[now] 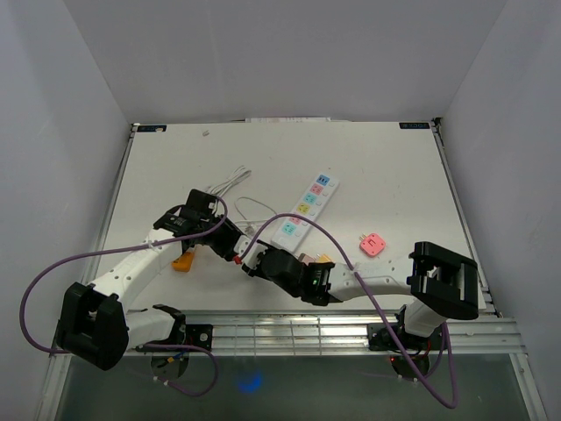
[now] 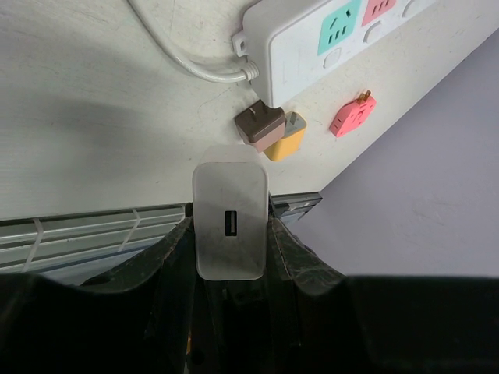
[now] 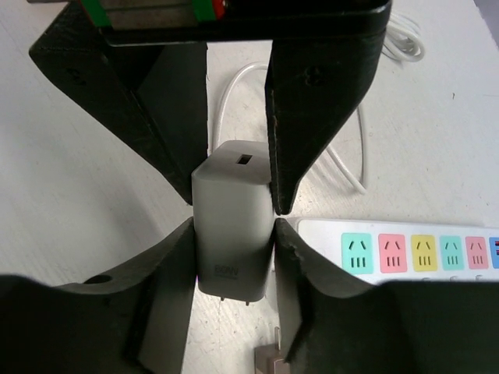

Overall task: Insert the plug
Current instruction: Adjust the plug.

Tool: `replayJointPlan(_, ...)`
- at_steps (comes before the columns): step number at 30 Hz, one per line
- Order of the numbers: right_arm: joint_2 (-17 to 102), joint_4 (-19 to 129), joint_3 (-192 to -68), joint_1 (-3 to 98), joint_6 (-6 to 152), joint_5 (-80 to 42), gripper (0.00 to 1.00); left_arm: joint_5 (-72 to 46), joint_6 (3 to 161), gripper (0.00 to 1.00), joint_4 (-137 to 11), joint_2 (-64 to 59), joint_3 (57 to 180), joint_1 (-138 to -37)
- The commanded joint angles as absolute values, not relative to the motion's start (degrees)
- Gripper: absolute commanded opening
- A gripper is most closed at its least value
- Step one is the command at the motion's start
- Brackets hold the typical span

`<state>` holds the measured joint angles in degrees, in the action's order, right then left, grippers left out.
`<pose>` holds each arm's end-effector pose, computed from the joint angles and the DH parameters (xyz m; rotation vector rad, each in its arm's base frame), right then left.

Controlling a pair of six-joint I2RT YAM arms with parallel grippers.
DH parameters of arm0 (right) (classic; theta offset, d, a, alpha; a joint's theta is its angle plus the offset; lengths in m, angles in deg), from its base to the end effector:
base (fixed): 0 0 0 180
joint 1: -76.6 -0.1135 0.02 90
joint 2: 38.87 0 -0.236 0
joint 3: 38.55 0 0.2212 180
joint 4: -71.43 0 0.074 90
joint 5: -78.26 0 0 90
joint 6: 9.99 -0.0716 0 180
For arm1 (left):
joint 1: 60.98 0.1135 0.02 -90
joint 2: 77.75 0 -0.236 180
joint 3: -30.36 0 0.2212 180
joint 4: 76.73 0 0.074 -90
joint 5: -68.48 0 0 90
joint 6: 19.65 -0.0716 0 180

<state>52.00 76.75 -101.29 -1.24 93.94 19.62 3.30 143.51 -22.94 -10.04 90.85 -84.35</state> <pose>0.1087 0.3277 0.1928 -1.1066 1.5616 0.2134 0.1875 -0.1138 0.1825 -1.0920 2.7526 -1.0034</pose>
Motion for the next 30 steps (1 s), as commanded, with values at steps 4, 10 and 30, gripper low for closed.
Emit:
replayJointPlan(4, 50.16, 79.34, -100.6, -1.44, 92.84, 19.9, 0.25, 3.79, 143.47, 0.0, -23.9, -11.39, 93.03, -84.53)
replayJointPlan(10, 49.81, 79.34, -100.08, -1.44, 92.75, 19.99, 0.15, 4.23, 142.86, 0.0, -23.9, -11.3, 93.21, -84.53)
replayJointPlan(30, 42.96, 81.62, -96.39, 0.05, 90.56, 17.89, 0.83, -3.49, 140.48, 0.0, -18.72, -8.14, 99.97, -84.53)
